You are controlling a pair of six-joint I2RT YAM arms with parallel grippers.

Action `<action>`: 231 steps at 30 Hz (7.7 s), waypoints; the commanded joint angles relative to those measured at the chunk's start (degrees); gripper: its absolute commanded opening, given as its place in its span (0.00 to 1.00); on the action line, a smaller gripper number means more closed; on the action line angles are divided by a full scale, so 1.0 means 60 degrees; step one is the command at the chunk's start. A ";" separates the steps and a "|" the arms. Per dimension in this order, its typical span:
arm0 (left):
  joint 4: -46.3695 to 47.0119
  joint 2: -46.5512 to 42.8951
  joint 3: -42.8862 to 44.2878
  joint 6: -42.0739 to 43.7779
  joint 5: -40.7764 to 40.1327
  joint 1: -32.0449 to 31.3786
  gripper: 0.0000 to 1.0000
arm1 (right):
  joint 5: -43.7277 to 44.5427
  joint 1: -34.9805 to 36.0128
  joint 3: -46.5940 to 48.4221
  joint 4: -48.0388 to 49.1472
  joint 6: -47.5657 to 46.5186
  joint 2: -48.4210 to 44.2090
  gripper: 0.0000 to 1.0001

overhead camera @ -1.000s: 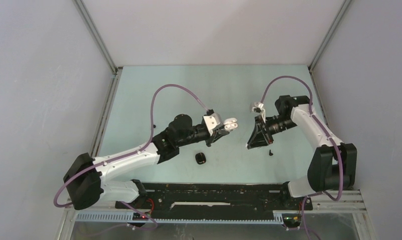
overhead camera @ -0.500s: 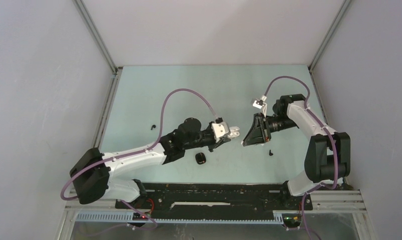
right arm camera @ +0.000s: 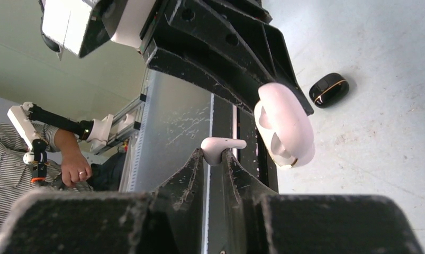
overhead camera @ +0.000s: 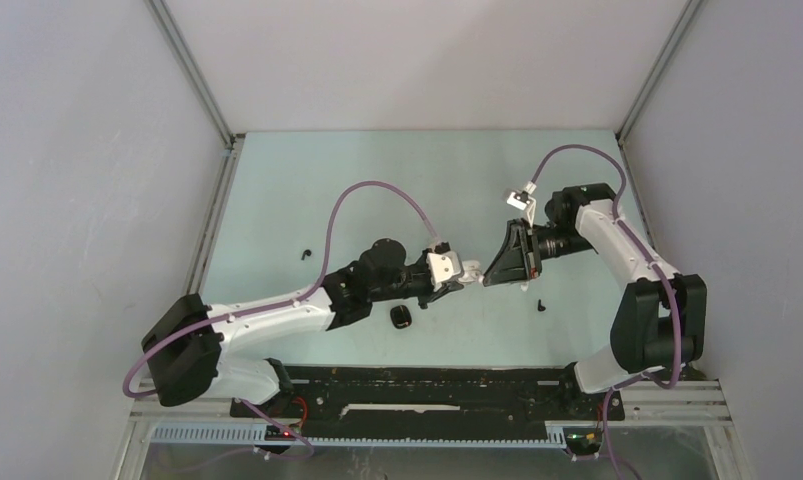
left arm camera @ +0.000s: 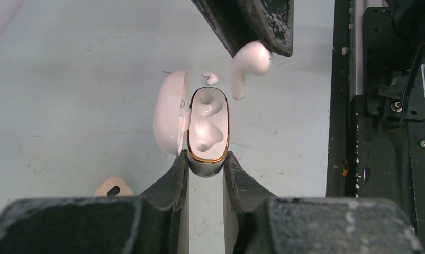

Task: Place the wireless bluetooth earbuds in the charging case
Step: Pick up the earbud from the center of the board, then place the earbud in the charging case.

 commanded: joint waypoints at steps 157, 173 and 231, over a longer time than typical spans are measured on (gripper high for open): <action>0.1260 -0.0359 0.0081 -0.1794 0.0796 0.0149 0.00 | 0.8691 0.5016 0.1378 0.5234 0.4240 -0.3000 0.30; 0.1396 -0.0367 0.0059 -0.1933 0.0905 0.0215 0.00 | 0.8898 0.5060 0.1044 0.5259 0.4117 -0.3075 0.28; 0.8619 0.1545 0.0105 -0.7589 -0.0732 0.0390 0.00 | 0.2315 0.1405 -0.0887 1.6025 1.3093 -0.3983 0.00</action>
